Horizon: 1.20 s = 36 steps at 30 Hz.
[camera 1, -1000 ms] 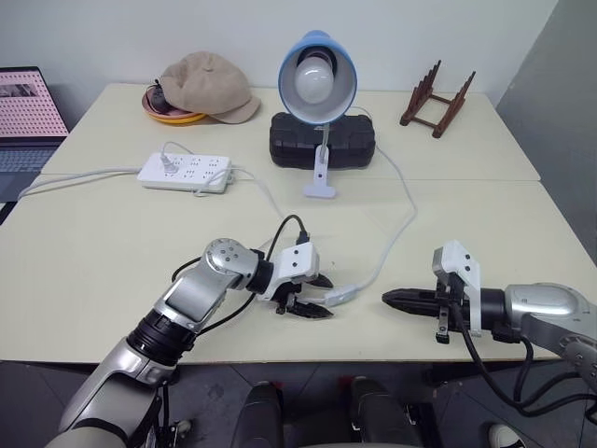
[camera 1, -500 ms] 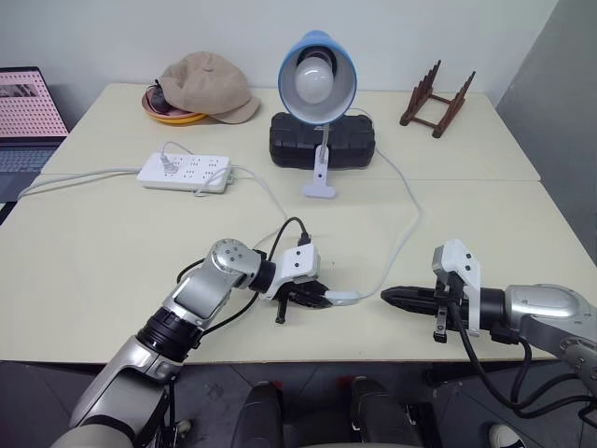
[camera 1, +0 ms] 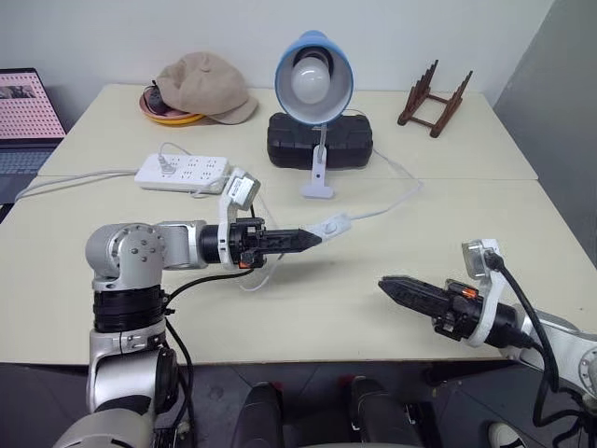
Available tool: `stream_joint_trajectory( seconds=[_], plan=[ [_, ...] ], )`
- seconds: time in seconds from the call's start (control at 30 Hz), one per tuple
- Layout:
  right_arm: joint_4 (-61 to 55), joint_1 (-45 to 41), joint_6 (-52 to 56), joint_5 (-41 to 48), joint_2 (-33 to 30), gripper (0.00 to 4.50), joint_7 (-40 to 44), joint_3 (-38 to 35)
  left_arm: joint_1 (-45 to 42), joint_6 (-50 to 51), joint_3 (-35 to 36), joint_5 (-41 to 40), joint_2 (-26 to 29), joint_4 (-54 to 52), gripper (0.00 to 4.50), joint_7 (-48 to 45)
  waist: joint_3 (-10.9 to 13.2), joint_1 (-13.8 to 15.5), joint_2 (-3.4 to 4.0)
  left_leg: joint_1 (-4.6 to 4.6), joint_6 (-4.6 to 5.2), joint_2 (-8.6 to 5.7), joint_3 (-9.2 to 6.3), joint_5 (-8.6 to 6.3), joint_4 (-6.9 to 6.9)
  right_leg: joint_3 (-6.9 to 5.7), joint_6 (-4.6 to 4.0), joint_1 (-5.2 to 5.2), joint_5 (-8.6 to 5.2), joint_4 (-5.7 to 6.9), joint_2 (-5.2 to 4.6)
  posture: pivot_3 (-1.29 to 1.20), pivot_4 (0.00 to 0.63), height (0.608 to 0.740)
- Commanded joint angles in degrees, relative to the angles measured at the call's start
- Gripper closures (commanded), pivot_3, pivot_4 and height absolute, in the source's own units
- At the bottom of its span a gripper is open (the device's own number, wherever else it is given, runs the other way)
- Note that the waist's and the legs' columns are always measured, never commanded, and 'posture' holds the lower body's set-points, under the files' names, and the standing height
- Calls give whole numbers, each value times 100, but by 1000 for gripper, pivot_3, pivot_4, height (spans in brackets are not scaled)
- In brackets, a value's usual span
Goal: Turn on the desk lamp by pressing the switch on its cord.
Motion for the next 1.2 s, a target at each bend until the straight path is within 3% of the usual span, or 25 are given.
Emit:
stream_joint_trajectory(
  seconds=[0.03,0.23,0.67,1.1,1.2],
  plan=[
    [209,-549,-549,1072,458,1324,-792,228,146,232,407,-796,-307,-346,4094,716,0,-19,0,3,1,0,1,1,1,3,-6,1,3,-1,0,0,150,740],
    [215,-897,-713,1380,742,35,-1380,553,389,232,554,-1702,-451,-484,4094,1602,0,-18,0,10,8,0,0,6,-1,3,-9,11,5,-4,2,0,150,740],
    [400,-1277,-608,1217,900,35,-1284,837,486,33,517,-2863,-457,-364,4094,2811,0,17,1,13,8,0,2,6,-1,5,-11,13,4,-7,1,0,150,740],
    [333,-1564,-638,1071,1088,35,-1316,1064,387,-524,-10,-3987,-106,-189,4094,3670,0,47,0,11,8,-1,5,6,-2,7,-11,13,4,-10,0,0,150,740],
    [332,-1583,-651,1057,1098,470,-1349,1069,440,-741,-207,-4311,-33,-248,4094,3911,0,49,1,10,8,-1,5,6,-2,7,-11,13,4,-12,-1,0,150,740]
  ],
)
